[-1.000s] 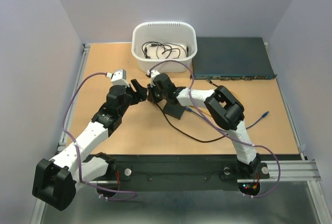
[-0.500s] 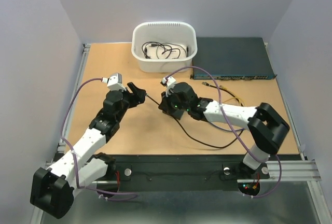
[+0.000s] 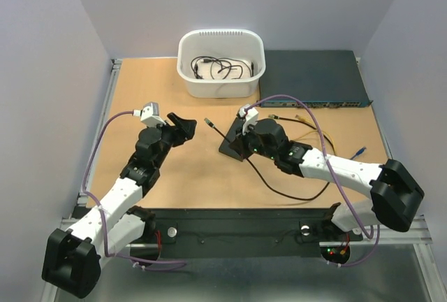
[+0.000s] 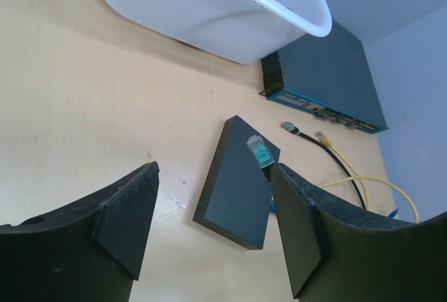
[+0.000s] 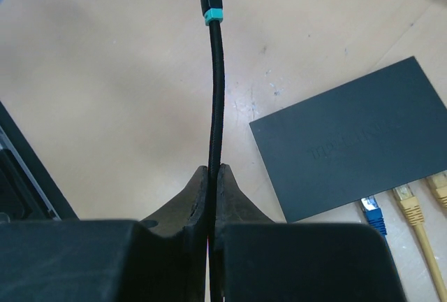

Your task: Insert the plug into the switch port

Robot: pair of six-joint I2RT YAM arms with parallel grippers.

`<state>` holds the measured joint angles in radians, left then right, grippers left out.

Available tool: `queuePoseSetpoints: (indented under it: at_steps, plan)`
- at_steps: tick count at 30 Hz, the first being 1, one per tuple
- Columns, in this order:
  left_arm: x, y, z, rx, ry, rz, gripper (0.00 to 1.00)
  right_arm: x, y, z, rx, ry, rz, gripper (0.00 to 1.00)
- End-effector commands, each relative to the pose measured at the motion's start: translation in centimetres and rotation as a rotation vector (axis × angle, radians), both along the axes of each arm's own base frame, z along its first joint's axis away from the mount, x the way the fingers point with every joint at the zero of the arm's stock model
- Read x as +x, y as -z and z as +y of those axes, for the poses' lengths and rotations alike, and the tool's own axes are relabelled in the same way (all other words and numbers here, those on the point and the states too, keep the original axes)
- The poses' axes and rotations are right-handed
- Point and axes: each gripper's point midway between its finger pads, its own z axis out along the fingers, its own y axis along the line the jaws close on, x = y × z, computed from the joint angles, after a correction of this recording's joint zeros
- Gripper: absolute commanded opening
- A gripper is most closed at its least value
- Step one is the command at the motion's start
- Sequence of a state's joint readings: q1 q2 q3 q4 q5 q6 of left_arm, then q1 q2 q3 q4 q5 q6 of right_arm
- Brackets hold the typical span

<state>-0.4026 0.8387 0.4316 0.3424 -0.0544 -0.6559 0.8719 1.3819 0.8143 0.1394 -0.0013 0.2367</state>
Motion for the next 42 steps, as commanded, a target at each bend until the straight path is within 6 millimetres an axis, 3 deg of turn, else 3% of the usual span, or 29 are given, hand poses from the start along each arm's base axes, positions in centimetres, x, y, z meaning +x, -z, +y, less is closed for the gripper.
queuePoseSetpoints:
  at_steps: [1,6,11,24,39,42]
  plan:
    - [0.5,-1.8,-1.7,-0.085,0.069,-0.078,0.76,0.3,-3.6,0.1,0.088,0.012,-0.072,0.01]
    - [0.4,-3.2,-3.6,-0.164,0.162,-0.126,0.75,0.1,-3.3,0.0,0.087,0.010,-0.064,0.00]
    - [0.1,-4.3,-4.0,-0.197,0.190,-0.164,0.75,0.0,-3.3,0.0,0.089,0.009,-0.061,0.01]
    - [1.2,-2.8,-5.2,-0.205,0.218,-0.120,0.74,0.1,-3.9,1.1,0.112,-0.016,-0.050,0.01]
    - [2.3,-3.0,-7.2,-0.277,0.265,-0.101,0.64,0.6,-3.9,1.2,0.110,0.005,-0.050,0.00]
    - [2.5,-3.2,-7.5,-0.292,0.269,-0.102,0.58,0.4,-3.8,1.4,0.109,-0.002,-0.050,0.00]
